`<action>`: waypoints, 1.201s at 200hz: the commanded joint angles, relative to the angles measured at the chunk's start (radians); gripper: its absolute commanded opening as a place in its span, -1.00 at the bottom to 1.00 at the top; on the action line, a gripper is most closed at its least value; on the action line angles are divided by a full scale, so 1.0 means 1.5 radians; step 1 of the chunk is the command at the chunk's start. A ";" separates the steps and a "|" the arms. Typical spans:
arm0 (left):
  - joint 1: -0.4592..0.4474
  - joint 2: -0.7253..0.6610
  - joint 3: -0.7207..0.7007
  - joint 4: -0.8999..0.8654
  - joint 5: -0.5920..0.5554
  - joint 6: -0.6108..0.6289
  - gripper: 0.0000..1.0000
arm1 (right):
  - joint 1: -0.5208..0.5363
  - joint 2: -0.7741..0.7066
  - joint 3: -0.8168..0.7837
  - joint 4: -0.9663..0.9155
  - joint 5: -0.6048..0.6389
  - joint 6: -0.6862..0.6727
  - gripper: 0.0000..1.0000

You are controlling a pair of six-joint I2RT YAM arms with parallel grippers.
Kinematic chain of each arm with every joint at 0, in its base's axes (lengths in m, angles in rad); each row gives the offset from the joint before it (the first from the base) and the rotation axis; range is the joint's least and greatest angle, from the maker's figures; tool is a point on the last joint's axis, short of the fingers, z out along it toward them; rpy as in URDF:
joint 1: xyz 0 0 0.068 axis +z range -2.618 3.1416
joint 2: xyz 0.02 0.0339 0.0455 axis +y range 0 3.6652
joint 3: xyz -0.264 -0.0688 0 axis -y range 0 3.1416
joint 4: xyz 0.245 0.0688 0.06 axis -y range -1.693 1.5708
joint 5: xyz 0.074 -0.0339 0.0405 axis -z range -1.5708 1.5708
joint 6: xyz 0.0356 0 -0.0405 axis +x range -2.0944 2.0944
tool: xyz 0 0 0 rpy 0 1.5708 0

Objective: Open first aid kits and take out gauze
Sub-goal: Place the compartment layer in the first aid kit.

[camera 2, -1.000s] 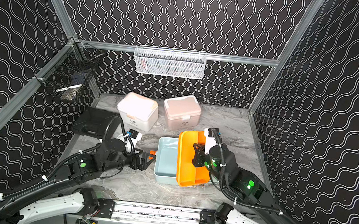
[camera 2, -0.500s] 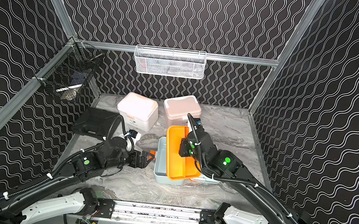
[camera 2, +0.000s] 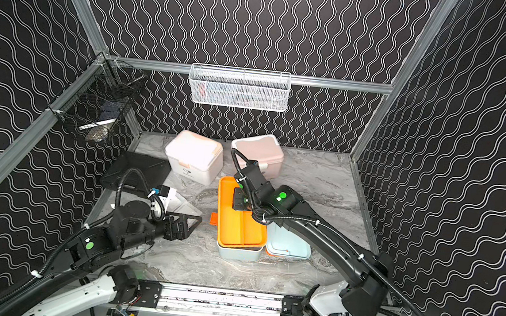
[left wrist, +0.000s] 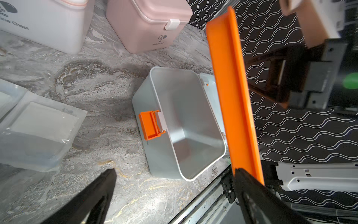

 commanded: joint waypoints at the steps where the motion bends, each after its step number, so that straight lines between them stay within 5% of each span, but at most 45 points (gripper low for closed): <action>1: 0.001 -0.021 -0.008 -0.018 -0.016 -0.011 0.98 | 0.001 0.038 0.026 -0.038 -0.002 0.051 -1.00; 62: 0.001 -0.043 -0.006 -0.040 -0.023 -0.006 0.98 | 0.002 0.142 0.091 -0.151 0.060 0.133 -1.00; 240: 0.000 -0.035 -0.007 -0.033 -0.016 -0.007 0.98 | -0.001 0.250 0.126 -0.194 0.110 0.096 -1.00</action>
